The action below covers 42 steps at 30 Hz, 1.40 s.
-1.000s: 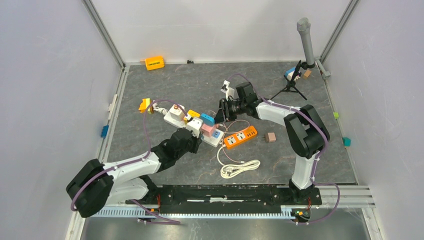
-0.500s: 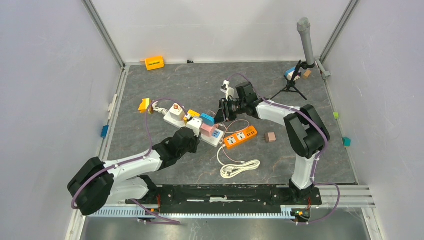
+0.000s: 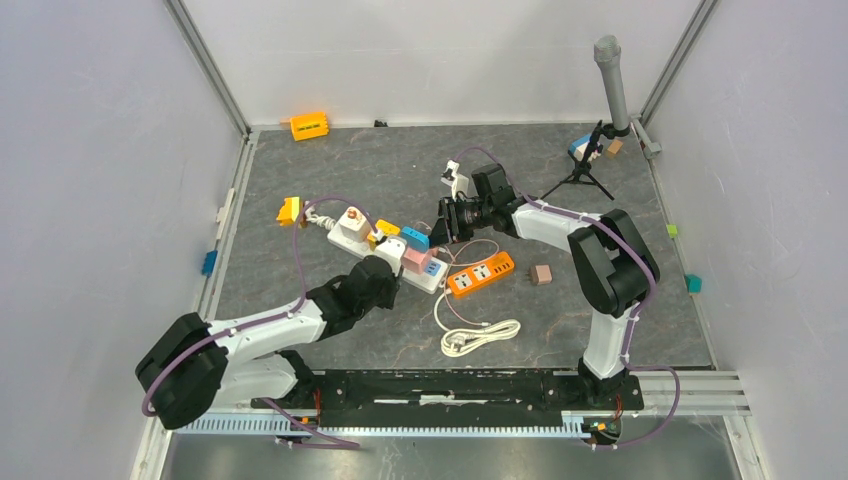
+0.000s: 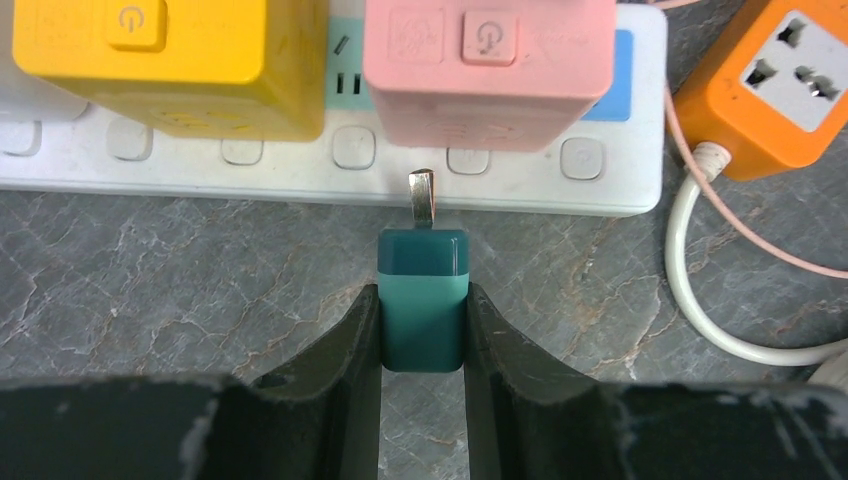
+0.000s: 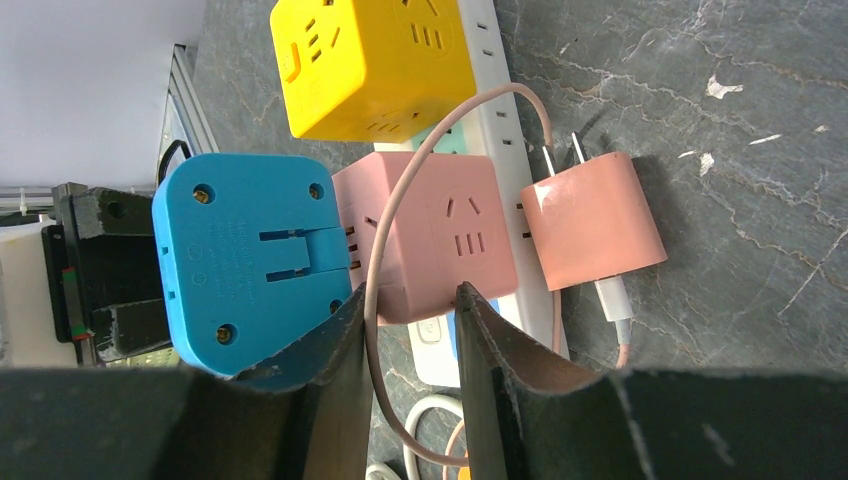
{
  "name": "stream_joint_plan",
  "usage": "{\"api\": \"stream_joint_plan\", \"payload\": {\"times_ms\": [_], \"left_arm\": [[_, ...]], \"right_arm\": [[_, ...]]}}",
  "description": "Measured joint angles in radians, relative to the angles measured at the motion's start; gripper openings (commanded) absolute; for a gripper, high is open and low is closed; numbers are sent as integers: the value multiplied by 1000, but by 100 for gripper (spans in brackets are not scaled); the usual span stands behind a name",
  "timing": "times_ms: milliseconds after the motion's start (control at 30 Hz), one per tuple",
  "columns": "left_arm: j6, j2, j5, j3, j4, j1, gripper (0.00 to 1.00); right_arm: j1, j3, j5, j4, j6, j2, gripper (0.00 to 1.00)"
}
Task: Insert the plug
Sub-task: Insert the plug into the socket.
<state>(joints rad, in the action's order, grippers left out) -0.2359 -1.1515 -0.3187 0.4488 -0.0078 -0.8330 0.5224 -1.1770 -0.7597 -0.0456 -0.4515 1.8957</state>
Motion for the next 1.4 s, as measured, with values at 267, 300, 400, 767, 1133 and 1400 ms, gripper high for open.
{"api": "stream_joint_plan", "payload": {"times_ms": [267,300,400,767,1133,1400], "left_arm": [[15,-8,34,7,50,0,2],[17,-13,37,10,53,0,2],[19,-30,42,14,62,0,2],[22,-37,41,17,62,-1,2],[38,-75,18,72,2,-5,2],[37,-81,5,80,2,-5,2]], "right_arm": [[0,0,-2,0,1,0,37],[0,0,-2,0,1,0,37],[0,0,-3,0,1,0,37],[0,1,-4,2,2,0,37],[-3,1,0,10,3,0,37],[-3,1,0,9,4,0,37]]}}
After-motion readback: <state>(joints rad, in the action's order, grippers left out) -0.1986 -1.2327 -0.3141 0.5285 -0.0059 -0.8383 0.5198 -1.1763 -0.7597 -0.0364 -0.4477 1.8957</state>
